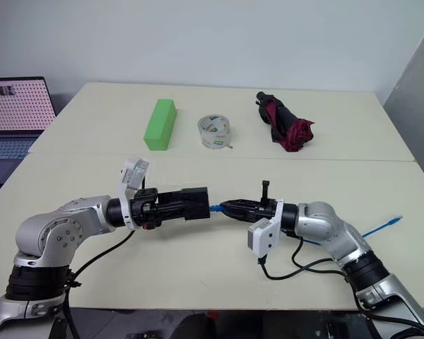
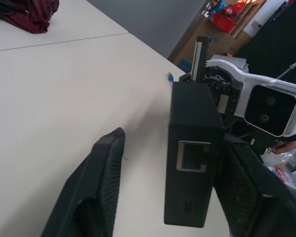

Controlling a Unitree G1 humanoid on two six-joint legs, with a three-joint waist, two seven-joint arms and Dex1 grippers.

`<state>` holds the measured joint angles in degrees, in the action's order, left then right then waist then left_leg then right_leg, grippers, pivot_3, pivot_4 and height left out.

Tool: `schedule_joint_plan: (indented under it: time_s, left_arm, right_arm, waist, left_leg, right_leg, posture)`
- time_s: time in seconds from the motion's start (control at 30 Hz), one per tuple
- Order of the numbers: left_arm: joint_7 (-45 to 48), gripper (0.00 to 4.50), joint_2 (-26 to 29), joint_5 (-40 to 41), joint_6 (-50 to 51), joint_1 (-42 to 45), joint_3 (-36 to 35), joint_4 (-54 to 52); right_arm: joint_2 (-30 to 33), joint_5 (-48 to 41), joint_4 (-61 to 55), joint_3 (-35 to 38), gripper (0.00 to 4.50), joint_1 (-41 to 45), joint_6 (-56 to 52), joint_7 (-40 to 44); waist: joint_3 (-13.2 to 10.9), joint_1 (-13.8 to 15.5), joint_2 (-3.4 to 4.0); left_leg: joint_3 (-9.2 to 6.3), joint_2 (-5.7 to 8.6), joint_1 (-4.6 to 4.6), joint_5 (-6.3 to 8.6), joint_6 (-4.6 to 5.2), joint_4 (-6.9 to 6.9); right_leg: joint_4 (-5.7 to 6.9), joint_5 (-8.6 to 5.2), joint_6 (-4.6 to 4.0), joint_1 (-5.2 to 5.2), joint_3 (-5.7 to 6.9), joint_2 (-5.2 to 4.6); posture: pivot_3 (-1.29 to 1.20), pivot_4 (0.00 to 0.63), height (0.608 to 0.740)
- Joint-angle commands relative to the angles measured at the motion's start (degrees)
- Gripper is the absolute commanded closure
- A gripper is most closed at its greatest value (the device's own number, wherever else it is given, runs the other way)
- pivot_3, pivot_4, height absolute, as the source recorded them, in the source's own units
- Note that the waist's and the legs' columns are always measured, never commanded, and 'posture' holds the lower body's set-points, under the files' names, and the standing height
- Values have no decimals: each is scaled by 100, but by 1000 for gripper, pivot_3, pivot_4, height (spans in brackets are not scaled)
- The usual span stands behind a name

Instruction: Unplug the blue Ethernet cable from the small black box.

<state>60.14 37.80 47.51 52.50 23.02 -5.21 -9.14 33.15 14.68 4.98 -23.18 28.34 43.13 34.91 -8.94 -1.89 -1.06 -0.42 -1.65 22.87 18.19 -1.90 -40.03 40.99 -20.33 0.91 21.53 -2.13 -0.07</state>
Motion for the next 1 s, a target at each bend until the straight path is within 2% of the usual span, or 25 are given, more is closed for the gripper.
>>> schedule_joint_plan:
  time_s: [0.03, 0.17, 0.23, 0.3, 0.33, 0.47, 0.57, 0.63, 0.73, 0.87, 1.0]
  left_arm:
    - [42, 2972, 72, -69, -154, -16, 18, -154]
    - [91, 3714, 97, -114, -215, 6, 55, -101]
    - [124, 3714, 120, -150, -238, 21, 83, -69]
    - [148, 3714, 143, -191, -254, 27, 113, -45]
    - [156, 3714, 146, -206, -265, 28, 124, -36]
    - [212, 3714, 143, -285, -330, 32, 171, -23]
    - [263, 3714, 145, -361, -403, 45, 220, -23]
    - [296, 3714, 164, -485, -523, 62, 296, -6]
    - [357, 3714, 175, -653, -708, 85, 389, -6]
    - [607, 3714, 289, -938, -1095, 35, 579, -147]
    - [700, 3714, 293, -988, -1243, 47, 620, -198]
  right_arm:
    - [-54, -95, -120, 150, 4408, 121, 134, -13]
    - [-27, 147, -86, 71, 4409, 165, 230, 6]
    - [46, 264, -36, 1, 4409, 198, 351, 75]
    - [105, 255, -46, -19, 3690, 184, 383, 140]
    - [125, 238, -54, -25, 3635, 177, 389, 165]
    - [352, -156, -333, -85, 2641, 64, 40, 653]
    - [647, -832, -925, -108, 1987, -129, -915, 1364]
    - [790, -1431, -1498, -9, 1755, -306, -1877, 1711]
    - [874, -2348, -2315, 193, 1755, -494, -3479, 1916]
    - [576, -3630, -2976, 499, 1755, -428, -5715, 1551]
    - [342, -3977, -3065, 570, 1755, -261, -6931, 1375]
  waist:
    - [0, 0, 0]
    - [0, 0, 0]
    - [0, 0, 0]
    - [0, 1, 0]
    - [0, 1, 0]
    - [0, 5, 0]
    - [0, 14, 0]
    - [0, 14, 0]
    - [0, 20, 1]
    - [0, 18, 0]
    - [0, 20, 1]
  left_leg:
    - [0, 0, 0, 0, 0, 0]
    - [0, 0, 0, 0, 0, 0]
    - [0, 0, 0, 0, 0, 0]
    - [0, 0, 0, 0, 0, 0]
    - [0, 0, 0, 0, 0, 0]
    - [0, 0, 0, 0, 0, 0]
    - [-2, 1, 0, 0, 0, 0]
    - [-3, 1, 1, 0, 0, 0]
    - [-7, 0, 0, 0, 0, 0]
    - [-14, 1, 1, 0, 1, 0]
    - [-17, 3, 1, 0, 1, 0]
  right_leg:
    - [0, 0, 0, 0, 0, 0]
    - [0, 0, 0, 0, 0, 0]
    - [0, 0, 0, 0, 0, 0]
    - [0, 0, 0, 0, 0, 0]
    - [0, 0, 0, 0, 1, 0]
    - [-1, 0, 0, 0, 0, 0]
    - [-4, 0, 0, -3, 2, -2]
    - [-4, 0, 0, -4, 2, -2]
    - [-2, 0, 0, -5, 4, -2]
    - [-3, 0, 0, -7, 9, -2]
    - [-5, 0, 0, -8, 11, -2]
  posture:
    - [0, 150, 740]
    - [0, 150, 740]
    - [0, 150, 740]
    - [0, 150, 740]
    - [0, 150, 740]
    - [0, 150, 740]
    - [0, 150, 740]
    - [0, 150, 740]
    - [0, 150, 740]
    - [0, 150, 740]
    - [0, 150, 740]
